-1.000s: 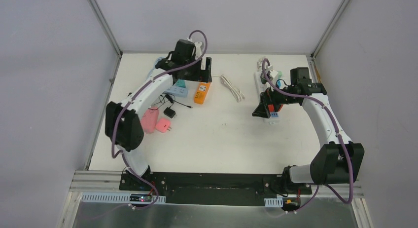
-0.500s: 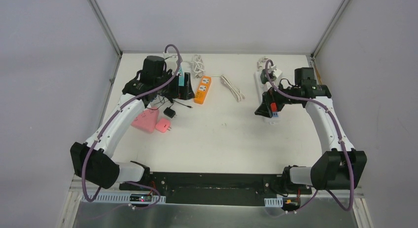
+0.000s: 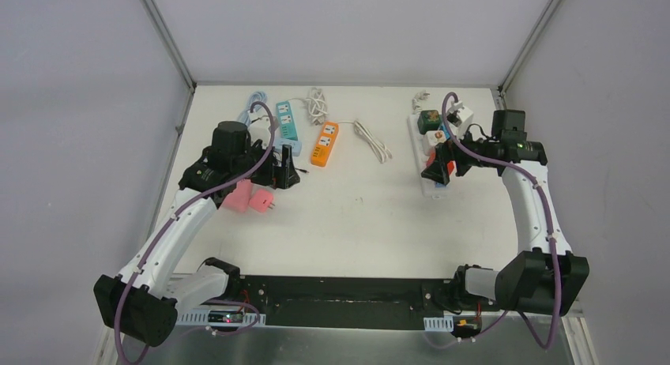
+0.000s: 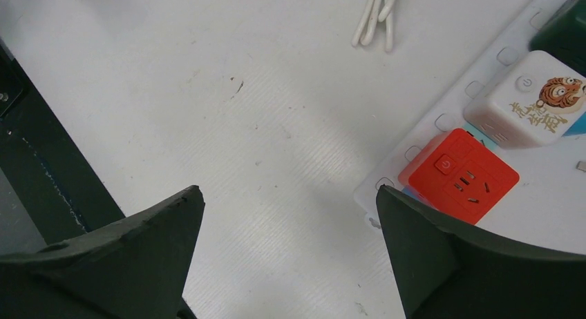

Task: Pull the plug off the socket
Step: Place the socket at the center of the board, then move the socket to the center of the board.

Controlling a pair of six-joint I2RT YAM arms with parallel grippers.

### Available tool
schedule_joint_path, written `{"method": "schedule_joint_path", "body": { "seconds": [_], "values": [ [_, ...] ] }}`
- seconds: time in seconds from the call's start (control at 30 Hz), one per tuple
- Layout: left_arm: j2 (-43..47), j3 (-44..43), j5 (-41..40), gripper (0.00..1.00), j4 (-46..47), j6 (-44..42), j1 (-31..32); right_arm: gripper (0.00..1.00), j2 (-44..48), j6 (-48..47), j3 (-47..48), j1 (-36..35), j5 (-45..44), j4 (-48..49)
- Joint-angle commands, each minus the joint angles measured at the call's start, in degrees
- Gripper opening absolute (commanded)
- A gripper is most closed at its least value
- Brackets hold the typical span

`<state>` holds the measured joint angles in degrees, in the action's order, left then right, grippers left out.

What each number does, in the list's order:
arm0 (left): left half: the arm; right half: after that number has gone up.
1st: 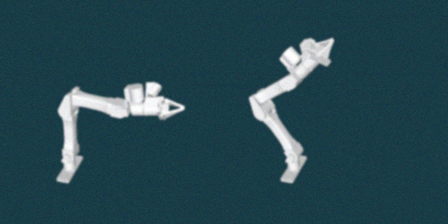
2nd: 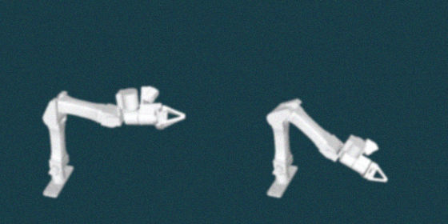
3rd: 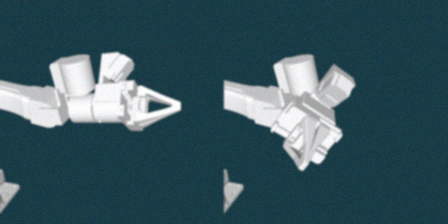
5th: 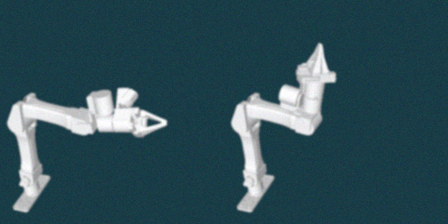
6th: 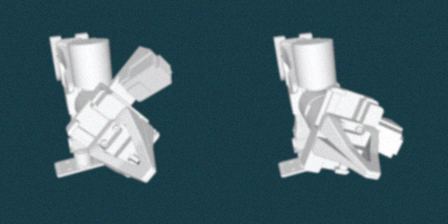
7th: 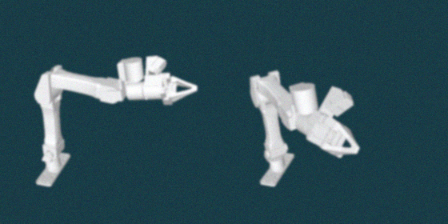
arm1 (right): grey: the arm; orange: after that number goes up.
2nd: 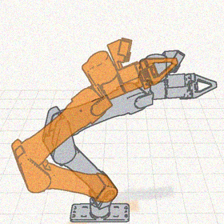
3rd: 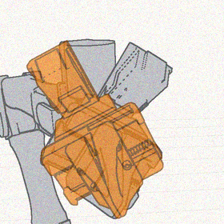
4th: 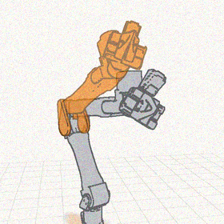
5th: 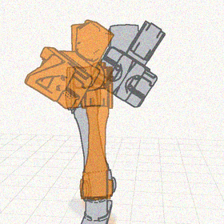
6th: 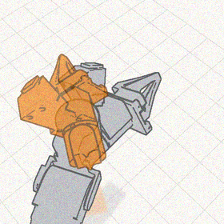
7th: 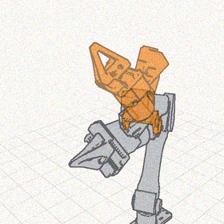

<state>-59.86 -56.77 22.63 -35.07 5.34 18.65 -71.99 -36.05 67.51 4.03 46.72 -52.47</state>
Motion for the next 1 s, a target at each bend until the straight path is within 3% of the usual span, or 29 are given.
{"method": "schedule_joint_path", "body": {
  "seconds": [0.0,0.97],
  "values": [
    [2.33,1.16,0.81,0.99,3.10,-0.95,-0.37,1.00,1.29,0.40,-0.62,1.05,0.65,2.40],
    [3.91,1.35,1.54,0.99,3.32,-0.76,-0.46,1.00,1.76,3.07,-1.41,3.00,-1.02,5.05]
  ]
}}
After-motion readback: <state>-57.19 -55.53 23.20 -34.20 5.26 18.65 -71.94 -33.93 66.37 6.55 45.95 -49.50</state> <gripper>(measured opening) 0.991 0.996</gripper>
